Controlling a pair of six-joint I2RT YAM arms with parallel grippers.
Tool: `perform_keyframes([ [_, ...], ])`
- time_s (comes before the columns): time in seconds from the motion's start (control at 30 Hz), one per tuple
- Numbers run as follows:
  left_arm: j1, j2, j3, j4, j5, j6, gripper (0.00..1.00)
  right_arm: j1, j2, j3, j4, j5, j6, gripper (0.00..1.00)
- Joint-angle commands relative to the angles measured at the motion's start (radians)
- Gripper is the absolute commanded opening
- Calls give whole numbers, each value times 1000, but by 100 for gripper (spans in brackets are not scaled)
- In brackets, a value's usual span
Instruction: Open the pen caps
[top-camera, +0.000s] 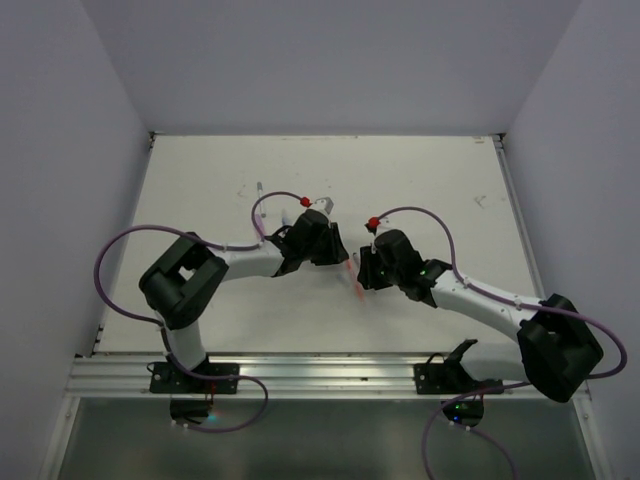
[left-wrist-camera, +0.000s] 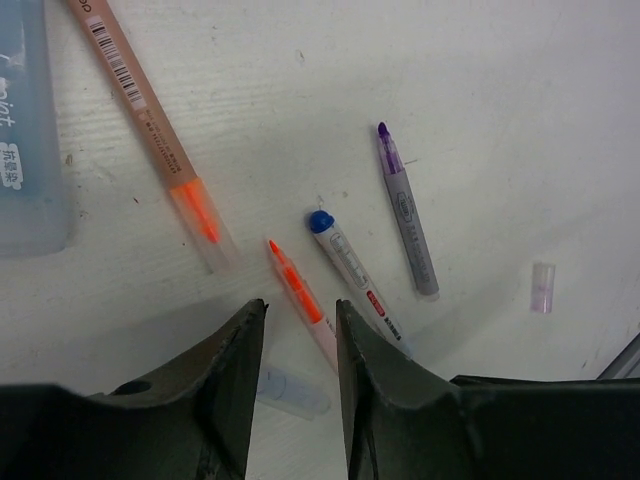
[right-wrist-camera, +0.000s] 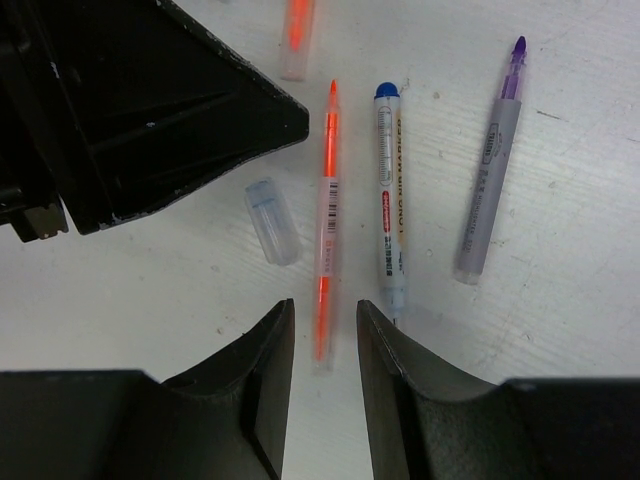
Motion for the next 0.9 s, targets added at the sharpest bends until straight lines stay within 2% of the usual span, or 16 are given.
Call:
perform_keyframes([
  [0.0,-5,-3,34,32,-26,-6,39,2,-30,-1,40,13,1,36],
  [0.13,-5,-13,37,29,-31,-3,50,0,-32,1,40,13,-2,36],
  [0.37,-5,-76,38,-3,-88,9,52,0,-41,1,39,15,-4,36],
  [0.6,4,-237,38,-68,-181,47,55,2,-3,35,39,12,-13,36],
  [0.87,139,-433,12,-152,-203,109,77,3,89,171,1,25,-62,35],
])
